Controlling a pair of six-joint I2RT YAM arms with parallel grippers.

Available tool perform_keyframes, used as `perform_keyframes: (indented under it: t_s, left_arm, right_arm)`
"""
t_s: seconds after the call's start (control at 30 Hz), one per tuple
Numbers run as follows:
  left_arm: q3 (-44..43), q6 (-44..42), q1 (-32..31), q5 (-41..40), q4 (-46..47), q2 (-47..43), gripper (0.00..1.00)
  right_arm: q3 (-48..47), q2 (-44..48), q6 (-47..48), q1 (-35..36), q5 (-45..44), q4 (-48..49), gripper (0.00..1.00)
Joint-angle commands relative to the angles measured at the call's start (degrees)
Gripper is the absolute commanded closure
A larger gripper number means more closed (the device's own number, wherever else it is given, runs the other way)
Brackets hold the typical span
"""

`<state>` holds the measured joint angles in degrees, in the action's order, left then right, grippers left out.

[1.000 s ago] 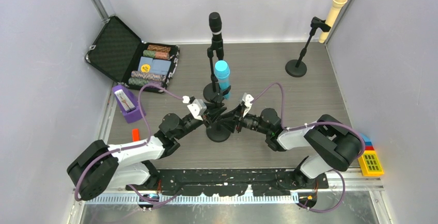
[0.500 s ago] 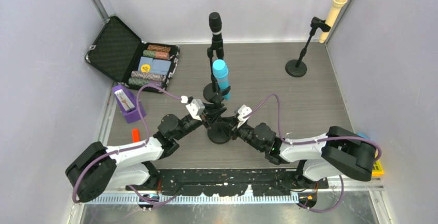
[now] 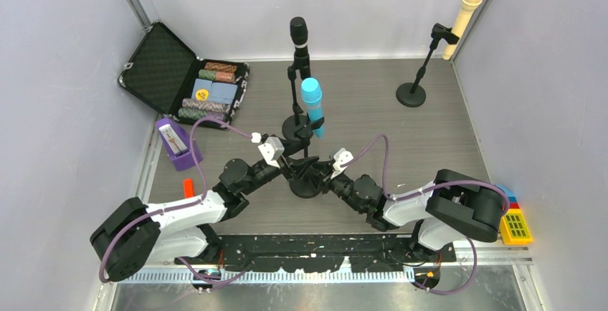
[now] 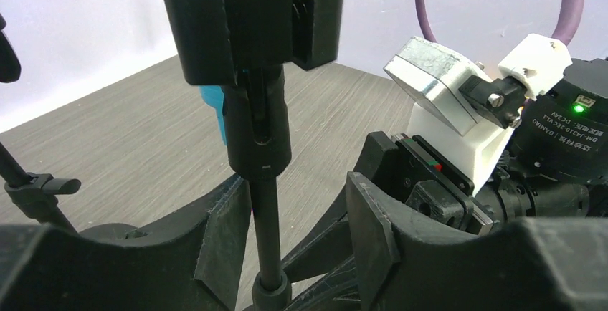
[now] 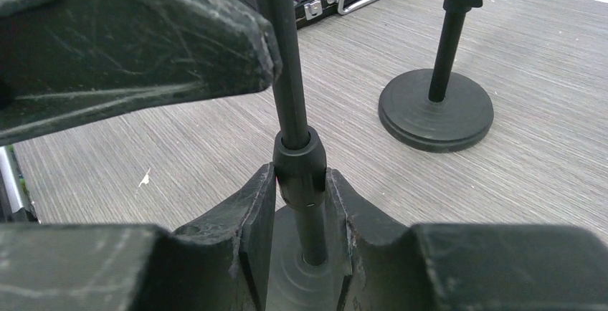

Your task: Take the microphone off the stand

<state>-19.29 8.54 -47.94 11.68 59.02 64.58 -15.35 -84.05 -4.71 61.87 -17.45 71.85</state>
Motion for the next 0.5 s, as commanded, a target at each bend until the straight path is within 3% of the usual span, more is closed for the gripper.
perform_keyframes:
  t_s: [0.0, 0.1, 0.3, 0.47]
  left_arm:
    - [-2.44, -1.9, -0.22, 0.47, -1.78, -2.11, 0.47]
    - [-2.51, -2.54, -0.22, -1.35, -2.82, -2.79, 0.49]
    - [-4.82, -2.95, -0.22, -1.15, -8.05, -2.45, 0.75]
    - [-4.33, -2.98, -0.22, -1.06, -7.26, -0.7, 0.91]
  right_arm:
    - [0.85, -0.72, 0.48, -0.25, 3.44, 2.22, 1.0]
    - [0.87, -0.03, 0.13, -0.25, 5.29, 1.01, 1.0]
    - [1.0, -0.57, -0.94, -0.25, 8.0, 1.32, 1.0]
    - [1.92, -0.02, -1.17, -0.99, 10.74, 2.01, 1.0]
